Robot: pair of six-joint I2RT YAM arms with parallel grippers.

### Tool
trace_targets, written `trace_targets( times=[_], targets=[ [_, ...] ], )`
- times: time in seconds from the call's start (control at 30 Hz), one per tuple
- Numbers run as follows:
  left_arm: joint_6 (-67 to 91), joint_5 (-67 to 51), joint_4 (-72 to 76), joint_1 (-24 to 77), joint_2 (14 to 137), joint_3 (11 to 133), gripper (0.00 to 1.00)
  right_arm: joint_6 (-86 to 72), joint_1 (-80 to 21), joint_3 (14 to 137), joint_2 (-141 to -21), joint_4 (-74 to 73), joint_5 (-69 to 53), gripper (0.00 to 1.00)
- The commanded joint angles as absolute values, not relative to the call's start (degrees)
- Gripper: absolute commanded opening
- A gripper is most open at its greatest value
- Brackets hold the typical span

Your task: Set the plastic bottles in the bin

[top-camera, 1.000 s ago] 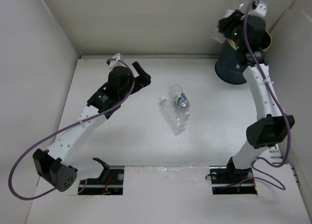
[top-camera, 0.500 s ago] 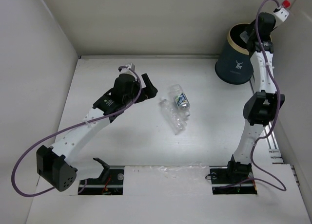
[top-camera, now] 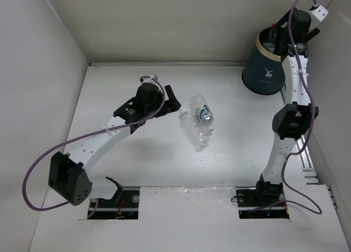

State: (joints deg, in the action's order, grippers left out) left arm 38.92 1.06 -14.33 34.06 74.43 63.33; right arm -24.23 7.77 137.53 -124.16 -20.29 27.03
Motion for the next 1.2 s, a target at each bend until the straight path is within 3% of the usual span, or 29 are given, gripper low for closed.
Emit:
trace_targets(
  times=[0.0,0.17,0.3,0.43,0.63,0.9,0.97,1.03,1.07,1.1,1.17],
  targets=[
    [42.4,2.2,-13.5,36.7,78.3,64.1,1.00,-23.8,5.2,140.1,-116.5,-25.1,30.1,1.00],
    [47.5,-1.0,-12.4,37.4,86.2,65.4,1.00,-23.8,0.0,120.9,-101.3,-25.2,22.4,1.00],
    [50.8,-2.0,-10.0,37.4,91.7,66.5,1.00,-23.8,-3.6,95.5,-87.2,-19.2,17.2,1.00],
    [52.8,-1.4,-9.5,37.4,97.8,70.2,1.00,-22.6,-8.8,83.0,-76.1,-13.6,16.9,1.00],
    [57.0,-0.9,-10.2,37.9,102.8,74.2,1.00,-23.7,-11.1,78.8,-73.7,-14.7,7.3,1.00],
    [61.2,1.9,-13.7,39.8,112.2,77.8,0.98,-23.7,-14.9,77.1,-70.6,-16.2,7.3,1.00],
    [61.7,1.9,-15.9,40.3,114.2,80.2,0.91,-23.2,-15.8,77.1,-69.8,-16.2,6.6,1.00],
    [62.3,2.6,-16.6,40.3,115.7,80.8,0.77,-22.7,-17.4,77.1,-69.1,-16.7,5.9,1.00],
    [63.2,3.7,-17.3,40.3,115.7,79.9,0.50,-22.7,-17.4,77.1,-68.6,-17.3,5.4,1.00],
    [64.1,4.6,-17.3,40.3,115.1,79.1,0.32,-22.2,-18.3,77.1,-68.6,-18.2,4.7,1.00],
    [65.6,6.8,-17.3,40.3,112.0,75.4,0.14,-20.9,-19.0,76.5,-67.5,-18.7,2.6,1.00]
  ],
)
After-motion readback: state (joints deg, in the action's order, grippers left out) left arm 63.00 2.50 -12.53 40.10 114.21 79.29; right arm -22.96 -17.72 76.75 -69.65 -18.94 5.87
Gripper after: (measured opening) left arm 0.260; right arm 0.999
